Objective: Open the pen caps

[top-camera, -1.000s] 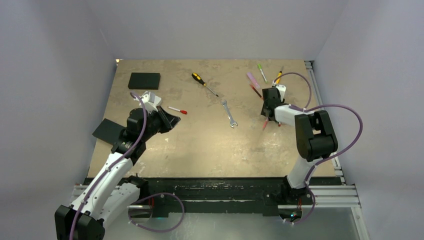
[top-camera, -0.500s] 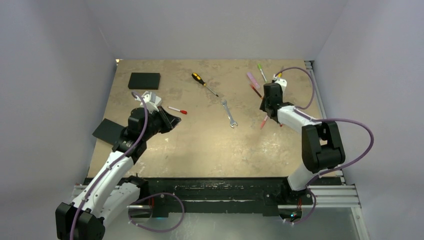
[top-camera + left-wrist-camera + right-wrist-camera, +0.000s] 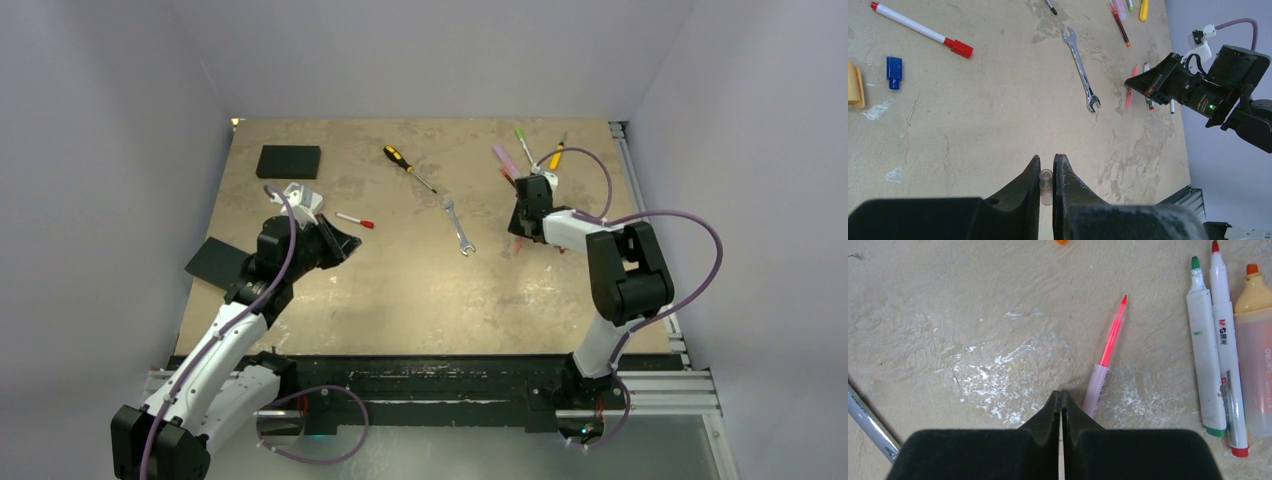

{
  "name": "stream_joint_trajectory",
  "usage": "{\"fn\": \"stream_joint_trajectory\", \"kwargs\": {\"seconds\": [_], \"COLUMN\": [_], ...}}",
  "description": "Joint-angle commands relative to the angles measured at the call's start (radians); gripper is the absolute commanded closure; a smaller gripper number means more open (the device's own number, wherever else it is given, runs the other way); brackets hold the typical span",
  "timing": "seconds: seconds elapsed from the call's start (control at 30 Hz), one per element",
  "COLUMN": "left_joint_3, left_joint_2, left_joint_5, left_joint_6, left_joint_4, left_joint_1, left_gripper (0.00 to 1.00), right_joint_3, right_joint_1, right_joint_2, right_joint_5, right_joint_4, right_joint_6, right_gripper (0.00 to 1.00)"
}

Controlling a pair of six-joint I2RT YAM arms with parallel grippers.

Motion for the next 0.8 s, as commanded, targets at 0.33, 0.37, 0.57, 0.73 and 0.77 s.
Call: {"fn": "stream_joint_trajectory", "kwargs": {"seconds": [0.33,0.37,0.57,0.73,0.77], "left_joint_3": [-0.011,-0.013,-0.028,-0.03,-0.03], "left_joint_2": [-0.009,-0.009,-0.005,0.007,0.009], "left_joint_5": [-0.01,-0.011,-0.015,-0.017,-0.02], "left_joint_6": [0.019,0.019,0.008,0.004,0.002], "left_joint_4": [-0.01,-0.013,-0.016,-0.013,-0.013], "left_joint_1": [0.0,0.0,0.0,0.0,0.0], "left_gripper": [1.0,1.0,1.0,1.0,1.0], "right_joint_3": [-0.052,-0.054,-0.071,-0.077,-0.08], "right_joint_1": [-0.086,-0.088,-0.092,-0.095,-0.095], "right_joint_2": [-0.019,-0.021,-0.043,-0.075,-0.084], "right_joint_5": [0.071,0.072,0.081,0.094,0.089], "right_joint_4": [-0.061,-0.063,-0.062,-0.068,-0.064], "right_joint_6": [0.036,0.036,0.028,0.017,0.015], "right_gripper": [0.99,0.98,0.96,0.94,0.93]}}
